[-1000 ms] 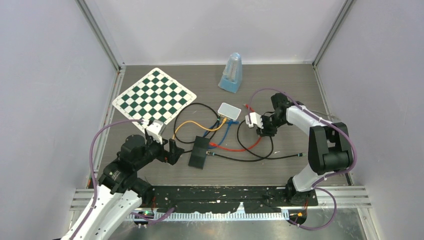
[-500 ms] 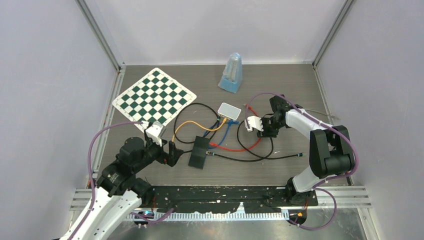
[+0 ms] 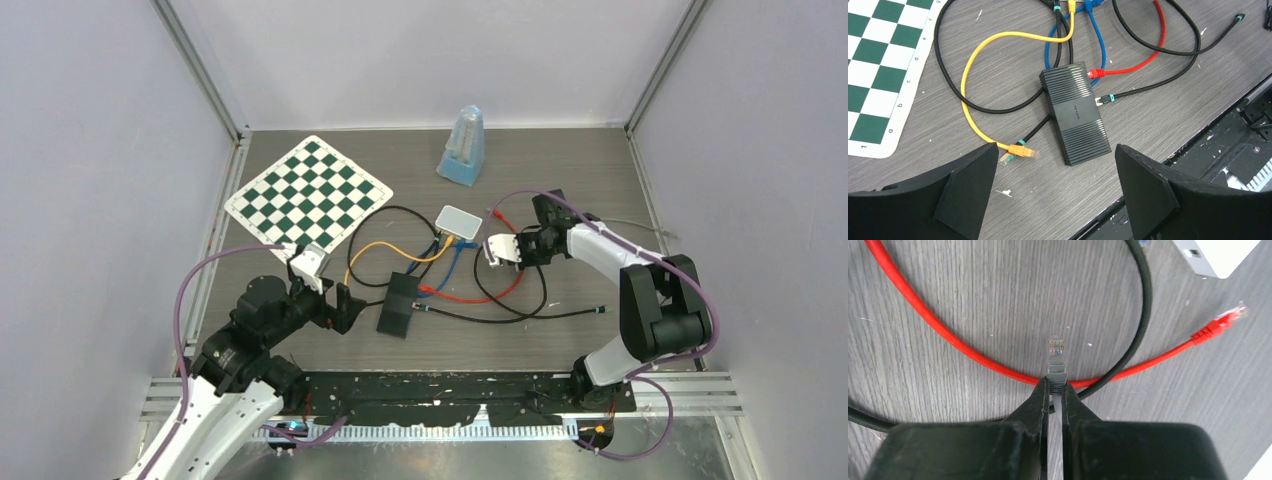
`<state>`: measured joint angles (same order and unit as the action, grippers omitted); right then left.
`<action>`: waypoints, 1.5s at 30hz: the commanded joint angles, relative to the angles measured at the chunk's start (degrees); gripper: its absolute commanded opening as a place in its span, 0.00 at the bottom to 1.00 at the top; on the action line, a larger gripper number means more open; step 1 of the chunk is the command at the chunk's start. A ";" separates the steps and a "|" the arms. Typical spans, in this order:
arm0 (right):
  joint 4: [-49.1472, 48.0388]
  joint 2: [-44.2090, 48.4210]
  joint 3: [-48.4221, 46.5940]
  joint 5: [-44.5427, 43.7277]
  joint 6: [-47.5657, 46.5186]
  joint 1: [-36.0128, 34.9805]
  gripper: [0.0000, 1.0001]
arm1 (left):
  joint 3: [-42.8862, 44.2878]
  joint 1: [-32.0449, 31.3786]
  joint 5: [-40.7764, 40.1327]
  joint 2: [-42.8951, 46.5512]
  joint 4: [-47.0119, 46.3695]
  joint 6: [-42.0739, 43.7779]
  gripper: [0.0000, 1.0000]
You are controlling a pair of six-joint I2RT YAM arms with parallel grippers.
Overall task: Insert the plug into the switch port
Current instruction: Pick up the connector from the center of the board.
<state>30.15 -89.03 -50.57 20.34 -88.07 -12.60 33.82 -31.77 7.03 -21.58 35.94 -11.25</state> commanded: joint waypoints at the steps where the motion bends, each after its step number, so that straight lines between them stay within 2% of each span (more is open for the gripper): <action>1: -0.56 5.05 -1.74 1.80 -0.52 -0.05 0.05 | 0.46 -0.18 -0.50 1.44 -1.92 1.23 0.90; 5: 2.17 5.78 -4.96 4.37 1.89 -0.05 0.05 | 0.15 -0.13 -0.58 2.47 -3.14 1.14 0.89; 8: 9.92 5.31 -10.25 7.83 5.86 -0.14 0.05 | -0.09 -0.14 0.45 2.73 -5.84 1.22 0.88; 11: 17.09 4.14 -17.63 14.81 9.26 -0.12 0.05 | 0.13 -0.13 2.43 1.10 -9.35 0.83 0.88; 15: 34.74 -1.58 -29.75 23.95 8.38 -0.12 0.05 | 5.48 -0.12 3.26 -8.71 -8.85 3.13 0.89; 19: 41.73 -4.72 -36.32 28.92 4.70 -2.10 0.05 | 11.04 -0.14 6.06 -17.50 -12.98 0.63 0.85; 25: 39.08 -3.18 -34.49 34.56 6.68 -5.41 0.05 | 15.21 -0.35 14.66 -27.70 -24.66 -2.68 0.81; 28: 38.69 -2.24 -33.56 38.11 8.06 -5.67 0.05 | 13.92 -1.20 15.44 -31.98 -32.12 -1.63 0.80; 33: 34.57 -0.13 -31.62 39.13 12.72 -7.09 0.05 | 14.90 -4.94 15.81 -40.61 -39.72 3.21 0.78; 37: 32.38 0.38 -31.27 39.76 16.72 -7.97 0.05 | 14.44 -6.79 18.94 -44.73 -48.24 3.25 0.77; 45: 31.41 0.06 -31.57 39.46 19.92 -9.12 0.05 | 17.62 -9.07 21.78 -50.72 -49.80 6.67 0.71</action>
<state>63.26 -90.85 -81.49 57.78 -70.83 -21.04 48.27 -40.16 25.89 -70.87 -7.99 -7.64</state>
